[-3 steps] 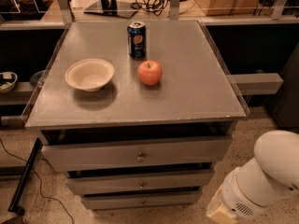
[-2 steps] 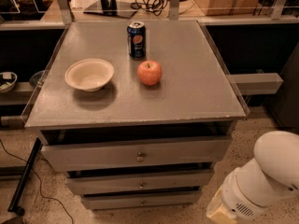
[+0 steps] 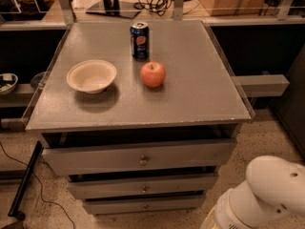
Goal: Open bottom drawer
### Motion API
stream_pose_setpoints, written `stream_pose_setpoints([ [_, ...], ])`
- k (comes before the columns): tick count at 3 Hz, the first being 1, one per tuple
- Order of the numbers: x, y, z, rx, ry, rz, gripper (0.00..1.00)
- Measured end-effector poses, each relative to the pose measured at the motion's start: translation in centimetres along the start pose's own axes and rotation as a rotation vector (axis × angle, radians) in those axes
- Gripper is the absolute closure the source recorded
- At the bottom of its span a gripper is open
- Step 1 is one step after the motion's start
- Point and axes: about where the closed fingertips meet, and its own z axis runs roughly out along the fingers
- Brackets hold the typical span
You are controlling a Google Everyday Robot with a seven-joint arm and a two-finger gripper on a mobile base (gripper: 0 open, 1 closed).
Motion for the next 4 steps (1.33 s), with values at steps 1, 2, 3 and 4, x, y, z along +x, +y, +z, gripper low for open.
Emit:
stream_pose_setpoints([
  [1,-0.1,-0.3,3.0,-0.028,-0.036,-0.010,1.00],
  [2,-0.2,-0.6,5.6,-0.071,-0.073,-0.011,1.00],
  [3,-0.2,-0.6,5.9,-0.073,-0.076,-0.007,1.00],
  [4,-0.1,-1.3,7.6,-0.044,-0.104,0.014,1.00],
])
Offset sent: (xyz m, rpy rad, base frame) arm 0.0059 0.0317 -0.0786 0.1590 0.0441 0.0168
